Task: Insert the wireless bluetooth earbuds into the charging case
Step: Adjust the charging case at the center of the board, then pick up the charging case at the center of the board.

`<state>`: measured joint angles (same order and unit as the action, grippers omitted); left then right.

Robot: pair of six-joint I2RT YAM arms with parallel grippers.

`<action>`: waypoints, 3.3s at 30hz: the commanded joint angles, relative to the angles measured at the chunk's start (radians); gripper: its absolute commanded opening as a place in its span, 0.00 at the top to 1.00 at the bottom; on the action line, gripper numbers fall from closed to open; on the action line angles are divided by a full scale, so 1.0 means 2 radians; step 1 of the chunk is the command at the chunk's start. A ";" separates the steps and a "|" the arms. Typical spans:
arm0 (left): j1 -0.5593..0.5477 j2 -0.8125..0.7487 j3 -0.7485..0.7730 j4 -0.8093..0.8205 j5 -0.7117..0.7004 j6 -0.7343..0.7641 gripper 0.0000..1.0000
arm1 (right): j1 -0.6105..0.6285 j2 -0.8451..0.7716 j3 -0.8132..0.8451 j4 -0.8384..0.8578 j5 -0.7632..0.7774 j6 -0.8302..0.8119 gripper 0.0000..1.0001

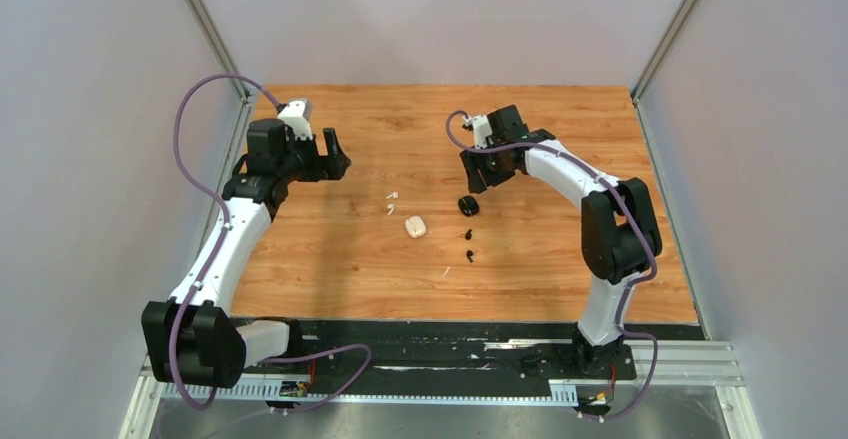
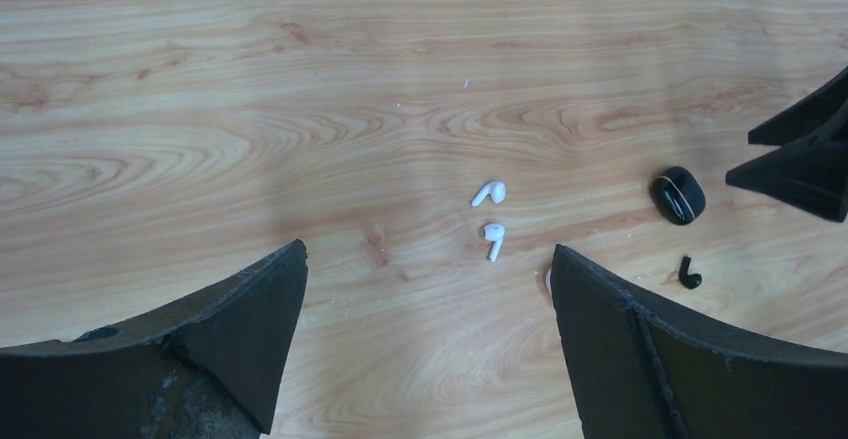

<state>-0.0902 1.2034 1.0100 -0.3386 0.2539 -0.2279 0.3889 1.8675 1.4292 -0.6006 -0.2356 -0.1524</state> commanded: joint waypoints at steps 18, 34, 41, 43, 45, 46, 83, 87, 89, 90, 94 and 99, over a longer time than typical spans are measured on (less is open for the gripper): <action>0.001 0.002 0.002 0.025 -0.010 -0.019 0.04 | 0.031 0.013 -0.043 -0.016 -0.079 0.050 0.20; 0.001 0.026 0.011 0.023 0.011 -0.040 0.05 | 0.038 0.045 0.031 -0.034 -0.244 -0.020 0.18; 0.001 0.008 0.012 0.003 0.022 0.001 0.04 | 0.009 0.019 0.094 -0.242 -0.294 -0.342 0.16; 0.000 0.004 0.011 -0.004 0.050 0.024 0.04 | -0.002 0.011 0.078 -0.254 -0.282 -0.430 0.23; 0.000 0.003 0.012 -0.014 0.083 0.044 0.04 | -0.008 0.003 0.051 -0.242 -0.260 -0.510 0.25; 0.001 0.004 0.013 -0.018 0.093 0.054 0.04 | -0.009 0.002 0.038 -0.223 -0.246 -0.539 0.25; 0.000 0.036 0.049 -0.041 0.212 0.068 0.04 | 0.004 0.144 0.108 -0.249 -0.178 -0.807 0.39; 0.000 0.049 0.051 -0.030 0.215 0.062 0.04 | 0.008 0.145 0.113 -0.252 -0.185 -0.794 0.40; 0.000 0.052 0.050 -0.026 0.214 0.058 0.04 | 0.010 0.152 0.119 -0.253 -0.185 -0.779 0.41; 0.000 0.053 0.051 -0.024 0.214 0.057 0.04 | 0.011 0.155 0.123 -0.253 -0.187 -0.771 0.42; 0.000 0.058 0.050 -0.022 0.217 0.052 0.04 | 0.012 0.167 0.136 -0.250 -0.197 -0.739 0.54; -0.008 0.079 0.058 -0.015 0.211 0.039 0.07 | 0.010 0.143 0.119 -0.198 -0.205 -0.662 0.74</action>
<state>-0.0917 1.3293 1.0729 -0.4152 0.6659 -0.1154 0.4046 2.1792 1.6768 -1.0744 -0.5972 -1.6211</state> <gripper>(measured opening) 0.941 0.494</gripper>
